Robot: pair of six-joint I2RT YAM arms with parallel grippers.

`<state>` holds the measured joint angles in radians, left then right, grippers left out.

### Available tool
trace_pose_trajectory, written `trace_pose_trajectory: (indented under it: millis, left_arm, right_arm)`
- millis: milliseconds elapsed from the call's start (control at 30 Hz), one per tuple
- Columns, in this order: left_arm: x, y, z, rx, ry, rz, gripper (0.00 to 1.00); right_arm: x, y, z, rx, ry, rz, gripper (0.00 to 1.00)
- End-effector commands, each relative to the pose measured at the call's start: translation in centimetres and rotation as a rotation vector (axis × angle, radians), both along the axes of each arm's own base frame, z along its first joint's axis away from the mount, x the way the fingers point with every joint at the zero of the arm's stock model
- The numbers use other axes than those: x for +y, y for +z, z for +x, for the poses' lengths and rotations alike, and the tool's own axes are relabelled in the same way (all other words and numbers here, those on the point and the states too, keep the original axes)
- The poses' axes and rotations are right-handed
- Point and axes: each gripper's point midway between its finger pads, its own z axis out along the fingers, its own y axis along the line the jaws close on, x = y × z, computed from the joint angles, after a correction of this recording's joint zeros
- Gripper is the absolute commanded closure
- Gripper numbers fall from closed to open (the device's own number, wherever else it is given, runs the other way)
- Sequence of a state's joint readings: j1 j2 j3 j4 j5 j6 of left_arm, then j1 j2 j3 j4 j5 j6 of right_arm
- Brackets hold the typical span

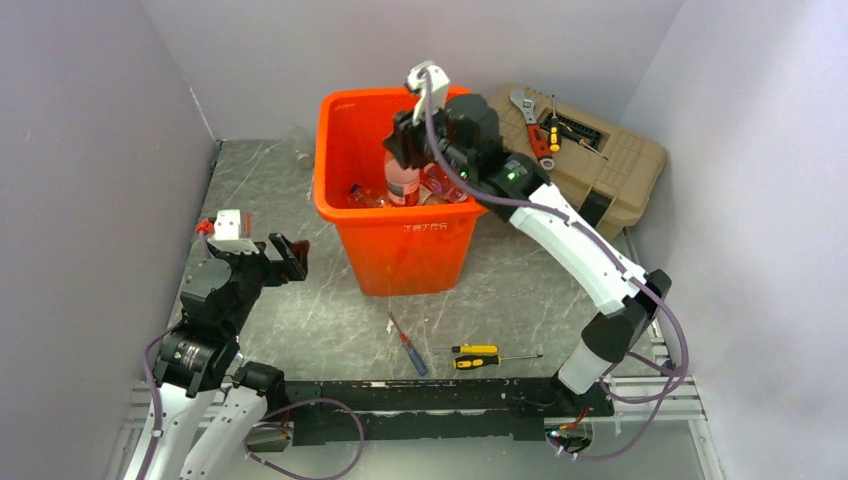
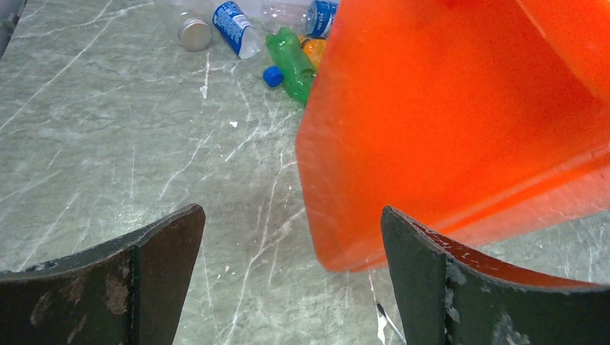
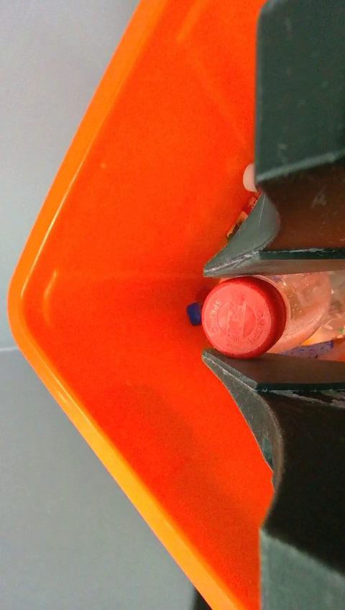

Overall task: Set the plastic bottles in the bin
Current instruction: Place the plastic bottle in the trash bin.

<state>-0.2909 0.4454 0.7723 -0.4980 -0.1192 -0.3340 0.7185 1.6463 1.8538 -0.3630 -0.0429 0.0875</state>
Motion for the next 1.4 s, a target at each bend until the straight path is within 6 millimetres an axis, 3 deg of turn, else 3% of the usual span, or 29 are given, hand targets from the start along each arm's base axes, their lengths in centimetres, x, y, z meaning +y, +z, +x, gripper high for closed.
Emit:
trace_pose_trajectory:
  millis: [0, 133, 300, 333, 433, 533, 733, 767, 800, 933, 1033, 1200, 1367]
  left_arm:
    - [-0.4, 0.2, 0.1, -0.011, -0.020, -0.008, 0.03]
    - [-0.4, 0.2, 0.1, -0.009, -0.021, -0.008, 0.03]
    - [-0.4, 0.0, 0.1, -0.002, -0.017, -0.006, 0.03]
    - [-0.4, 0.1, 0.1, -0.002, -0.016, -0.007, 0.03]
    - [-0.2, 0.0, 0.2, 0.000, -0.004, -0.005, 0.03]
    - [0.2, 0.0, 0.2, 0.004, 0.015, -0.001, 0.02]
    - [0.7, 0.0, 0.2, 0.009, 0.045, 0.001, 0.02]
    - [0.7, 0.0, 0.2, 0.011, 0.048, 0.001, 0.02]
    - [0.8, 0.0, 0.2, 0.010, 0.049, 0.001, 0.02]
    - [0.8, -0.1, 0.3, 0.016, 0.054, 0.002, 0.02]
    - [0.9, -0.2, 0.3, 0.020, 0.057, 0.002, 0.02]
    - [1.1, -0.3, 0.4, 0.027, 0.072, 0.004, 0.01]
    - [1.5, -0.3, 0.4, 0.029, 0.097, 0.009, 0.01]
  right_arm:
    - [0.7, -2.0, -5.2, 0.003, -0.025, -0.207, 1.00]
    - [0.1, -2.7, -5.0, -0.008, -0.072, -0.277, 1.00]
    - [1.1, -6.8, -5.6, 0.101, -0.010, -0.368, 1.00]
    - [1.3, -7.4, -5.8, 0.124, 0.000, -0.377, 0.96]
    - [1.4, -7.6, -6.0, 0.142, -0.006, -0.352, 0.62]
    - [1.0, -6.3, -6.2, 0.134, -0.023, -0.311, 0.39]
    - [0.5, -3.1, -7.6, 0.108, -0.008, -0.250, 0.24]
    - [0.6, -2.5, -8.1, 0.103, 0.001, -0.234, 0.07]
    - [0.5, -1.8, -8.5, 0.099, 0.007, -0.216, 0.01]
    - [-0.5, 1.8, -9.8, 0.077, 0.011, -0.114, 0.00]
    - [-2.2, 5.6, -10.8, 0.023, -0.007, -0.014, 0.00]
    - [-7.9, 10.7, -12.4, -0.092, -0.130, 0.150, 0.00]
    - [-13.6, 10.1, -13.2, -0.131, -0.301, 0.242, 0.00]
